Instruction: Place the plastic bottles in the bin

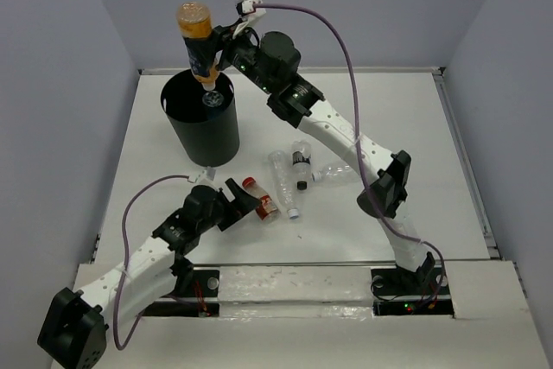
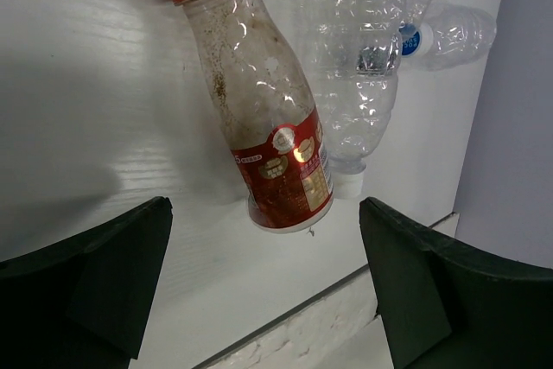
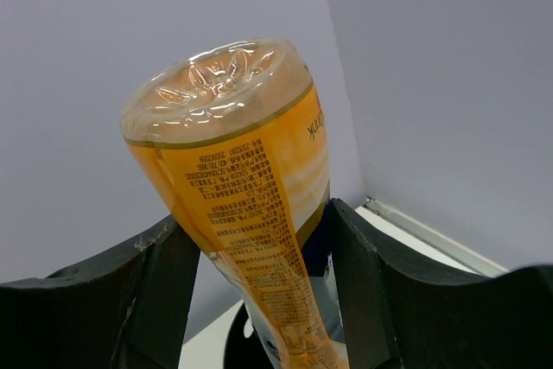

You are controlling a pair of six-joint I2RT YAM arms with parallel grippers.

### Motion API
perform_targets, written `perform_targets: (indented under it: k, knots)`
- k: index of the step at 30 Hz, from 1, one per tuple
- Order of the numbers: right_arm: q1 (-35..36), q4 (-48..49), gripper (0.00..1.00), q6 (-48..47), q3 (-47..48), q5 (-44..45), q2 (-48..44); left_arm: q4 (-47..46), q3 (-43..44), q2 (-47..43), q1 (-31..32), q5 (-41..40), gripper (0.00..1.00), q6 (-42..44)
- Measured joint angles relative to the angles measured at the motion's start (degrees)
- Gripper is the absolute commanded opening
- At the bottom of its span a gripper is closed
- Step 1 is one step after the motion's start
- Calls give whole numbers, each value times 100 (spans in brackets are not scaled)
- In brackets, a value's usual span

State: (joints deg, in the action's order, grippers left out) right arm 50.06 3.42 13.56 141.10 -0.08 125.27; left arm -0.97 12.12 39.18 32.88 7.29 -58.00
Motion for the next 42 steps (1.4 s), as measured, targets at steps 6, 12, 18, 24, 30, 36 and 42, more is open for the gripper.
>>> perform_targets:
  k: [6, 12, 18, 24, 30, 36, 42]
  knots:
    - [0, 188, 33, -118, -111, 179, 455, -649, -26, 330, 42, -221, 99, -81]
    - [0, 328, 64, -105, -619, 203, 470, -1161, -42, 765, 44, -302, 99, -85]
    - [0, 437, 83, 17, -1447, 177, 302, -1443, -57, 1062, 48, -339, 99, -92]
    - [0, 352, 80, 210, -3101, 105, -800, -1694, -57, 1274, 52, -472, 99, -92]
    - [0, 407, 63, 424, -5375, 118, -3036, -1937, -42, 1939, 107, -503, 97, -85]
    - [0, 422, 61, 769, -7563, 186, -4916, -2267, 201, 2562, 201, -599, 76, -111]
    - [7, -116, 66, 1056, -9007, 203, -5836, -2527, 216, 2715, 289, -887, 29, -221]
